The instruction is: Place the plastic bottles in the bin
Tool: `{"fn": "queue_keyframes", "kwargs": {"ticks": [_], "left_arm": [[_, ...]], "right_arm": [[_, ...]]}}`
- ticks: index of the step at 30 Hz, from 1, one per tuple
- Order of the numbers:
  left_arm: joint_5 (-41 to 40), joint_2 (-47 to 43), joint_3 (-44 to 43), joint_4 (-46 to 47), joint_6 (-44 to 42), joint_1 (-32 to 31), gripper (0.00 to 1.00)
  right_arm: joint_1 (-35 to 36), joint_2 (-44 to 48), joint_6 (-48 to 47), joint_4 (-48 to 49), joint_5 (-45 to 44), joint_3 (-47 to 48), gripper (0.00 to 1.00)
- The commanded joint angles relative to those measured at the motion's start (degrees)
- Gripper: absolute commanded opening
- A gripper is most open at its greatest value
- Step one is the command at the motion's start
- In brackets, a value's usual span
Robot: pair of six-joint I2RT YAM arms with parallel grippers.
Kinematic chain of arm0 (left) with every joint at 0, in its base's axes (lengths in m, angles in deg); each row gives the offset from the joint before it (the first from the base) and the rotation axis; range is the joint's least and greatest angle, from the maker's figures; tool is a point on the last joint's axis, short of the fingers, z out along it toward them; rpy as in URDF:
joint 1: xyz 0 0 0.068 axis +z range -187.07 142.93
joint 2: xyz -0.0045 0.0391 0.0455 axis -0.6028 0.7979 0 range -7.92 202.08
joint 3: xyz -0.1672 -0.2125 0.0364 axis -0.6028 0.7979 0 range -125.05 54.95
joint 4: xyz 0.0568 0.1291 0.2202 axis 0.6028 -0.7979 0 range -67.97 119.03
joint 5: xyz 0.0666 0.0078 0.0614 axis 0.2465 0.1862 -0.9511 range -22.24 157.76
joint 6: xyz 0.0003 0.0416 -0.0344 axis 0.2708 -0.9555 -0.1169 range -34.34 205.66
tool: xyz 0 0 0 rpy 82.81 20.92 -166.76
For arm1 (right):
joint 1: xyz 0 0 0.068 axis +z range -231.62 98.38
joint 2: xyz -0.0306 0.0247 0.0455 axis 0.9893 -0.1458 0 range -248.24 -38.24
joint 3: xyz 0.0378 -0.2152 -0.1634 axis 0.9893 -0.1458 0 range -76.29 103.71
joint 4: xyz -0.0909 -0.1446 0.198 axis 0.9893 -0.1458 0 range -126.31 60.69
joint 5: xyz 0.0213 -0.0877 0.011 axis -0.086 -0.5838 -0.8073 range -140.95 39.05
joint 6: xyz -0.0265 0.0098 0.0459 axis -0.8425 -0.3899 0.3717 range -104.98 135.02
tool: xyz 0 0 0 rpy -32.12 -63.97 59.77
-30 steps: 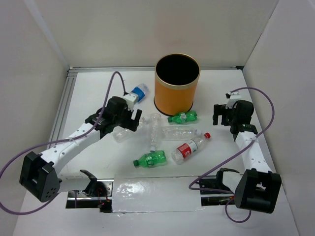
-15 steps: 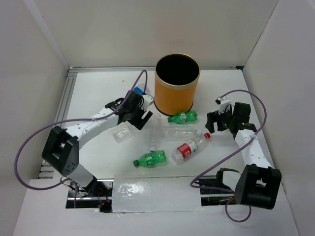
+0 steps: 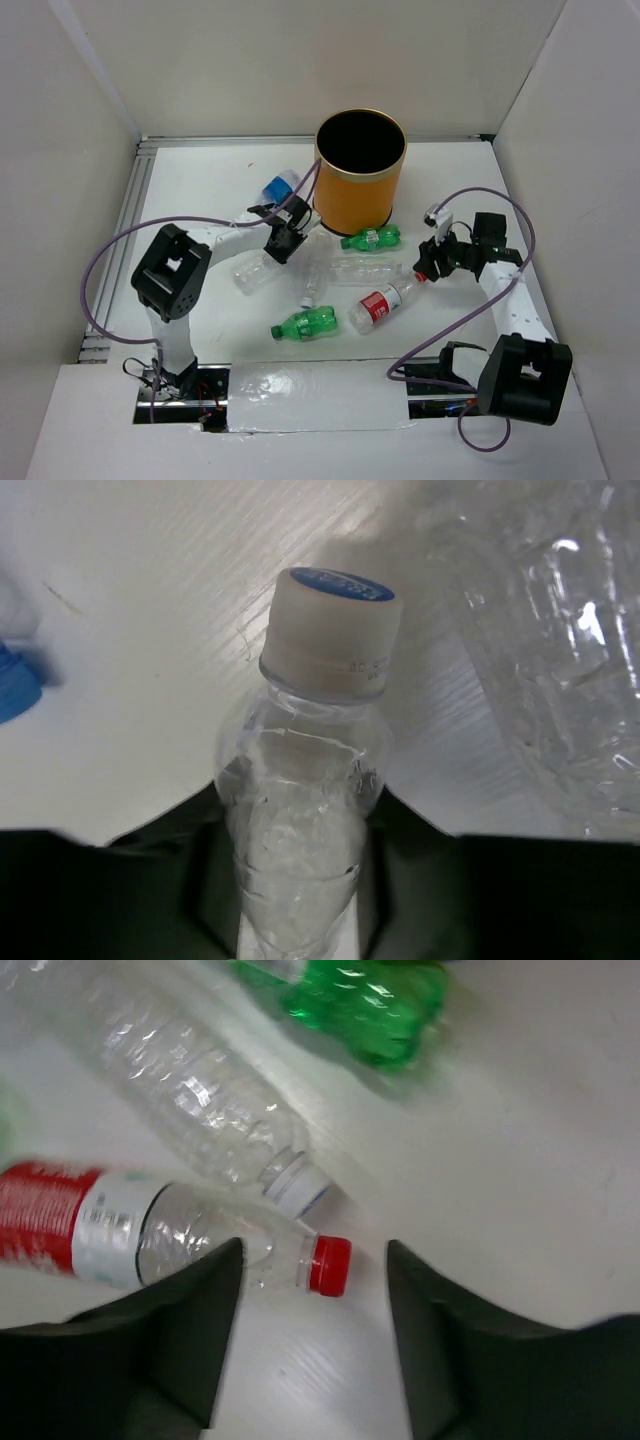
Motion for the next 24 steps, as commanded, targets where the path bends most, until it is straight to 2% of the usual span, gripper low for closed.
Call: {"fn": "queue_keyframes", "kwargs": {"ticks": [1,2,3,4,5,6,7,8,11,14,16,18,19,24], "left_arm": [[0.66,-2.55,-0.53,-1.54,2.25,0.27,0.18],[1.18,-6.04,-0.52,-2.07,2.26,-0.43,0.11],[1.19,-8.08,-1.39,-2.68,3.21,-1.30,0.04],[2.06,-10.19,-2.45,-4.86,3.83,-1.84,0.00],[2.67,-12.47,-5.07,-5.84,4.53,-2.45,0.00],[3.55,-16.85,-6.92,-6.72,5.06,-3.59,0.00],[4.69,-18.72,-8.85,-7.60,5.07,-3.60,0.00],[5.57,-20.39,-11.05,-7.61,5.85,-4.21,0.00],[9.62,-23.39,-20.37,-6.91,7.17,-4.21,0.00],[14.27,-24.10,-26.27,1.15,9.81,-4.21,0.00],[16.56,-22.78,-26.80,11.77,12.35,-4.21,0.00],[16.57,-19.72,-28.03,18.90,14.29,-4.83,0.00],[15.35,-18.57,-28.03,25.72,15.34,-4.83,0.00],[13.15,-10.75,-32.42,41.67,23.60,-4.83,0.00]], "right_arm": [[-0.36,1.57,-23.54,-13.47,14.78,2.66,0.57],[-0.36,2.09,-29.96,-19.94,16.54,2.66,0.48],[-0.36,2.09,-40.55,-22.44,17.87,2.05,0.48],[-0.36,2.61,-45.18,-24.55,18.66,1.44,0.48],[-0.36,2.62,-49.67,-26.40,19.28,1.43,0.53],[-0.36,3.14,-53.45,-28.95,19.29,1.43,0.67],[-0.36,3.84,-58.19,-29.58,19.29,0.73,0.74],[-0.36,3.85,-60.58,-30.28,19.29,0.73,0.79],[-0.36,4.47,-70.17,-33.88,20.60,0.20,0.84],[2.00,4.47,-73.18,-34.42,21.40,0.20,0.90],[3.24,3.94,-73.18,-33.81,21.40,-0.33,0.91],[5.00,3.94,-73.18,-33.28,21.40,-0.33,0.92],[5.00,3.94,-73.18,-33.28,20.87,-0.33,0.92],[7.98,4.99,-72.03,-31.70,19.81,-2.08,0.92]]}}
